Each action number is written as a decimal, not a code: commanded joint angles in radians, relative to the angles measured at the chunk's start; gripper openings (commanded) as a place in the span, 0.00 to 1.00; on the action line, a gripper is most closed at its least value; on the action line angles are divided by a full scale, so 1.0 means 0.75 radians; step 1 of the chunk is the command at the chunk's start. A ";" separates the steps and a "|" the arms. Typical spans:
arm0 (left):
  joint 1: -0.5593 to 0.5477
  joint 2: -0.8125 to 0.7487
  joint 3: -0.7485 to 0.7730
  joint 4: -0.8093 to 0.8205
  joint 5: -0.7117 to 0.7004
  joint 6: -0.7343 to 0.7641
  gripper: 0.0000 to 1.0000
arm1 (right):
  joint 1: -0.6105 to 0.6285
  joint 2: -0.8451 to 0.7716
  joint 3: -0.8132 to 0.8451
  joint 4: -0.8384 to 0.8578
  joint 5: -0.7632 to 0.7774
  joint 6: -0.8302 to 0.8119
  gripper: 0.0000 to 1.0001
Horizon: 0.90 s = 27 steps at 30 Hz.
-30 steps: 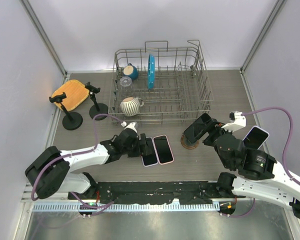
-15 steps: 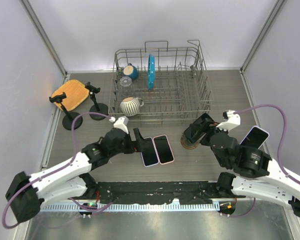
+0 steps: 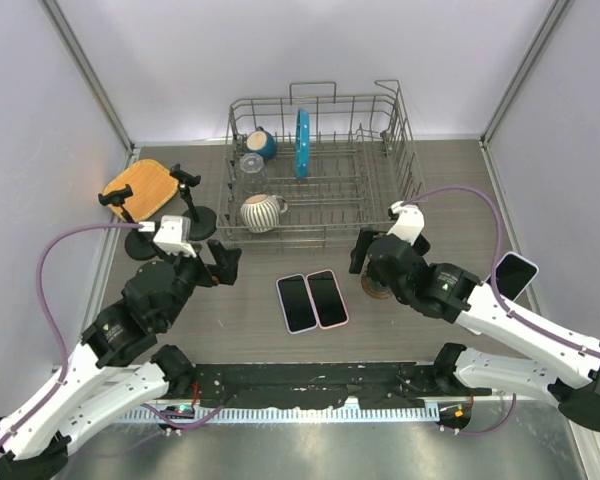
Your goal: Remove the phone from the phone stand
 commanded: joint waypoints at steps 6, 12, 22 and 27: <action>0.010 -0.154 -0.146 -0.016 -0.180 0.263 1.00 | -0.369 -0.150 -0.069 0.095 -0.124 -0.082 0.82; 0.012 -0.142 -0.126 -0.088 -0.288 0.290 1.00 | -0.637 -0.264 -0.175 0.128 -0.250 -0.141 0.82; 0.025 -0.137 -0.128 -0.084 -0.227 0.281 1.00 | -0.978 -0.346 -0.363 0.408 -0.689 -0.125 0.82; 0.029 -0.164 -0.136 -0.078 -0.225 0.283 1.00 | -1.199 -0.420 -0.578 0.653 -0.995 -0.068 0.81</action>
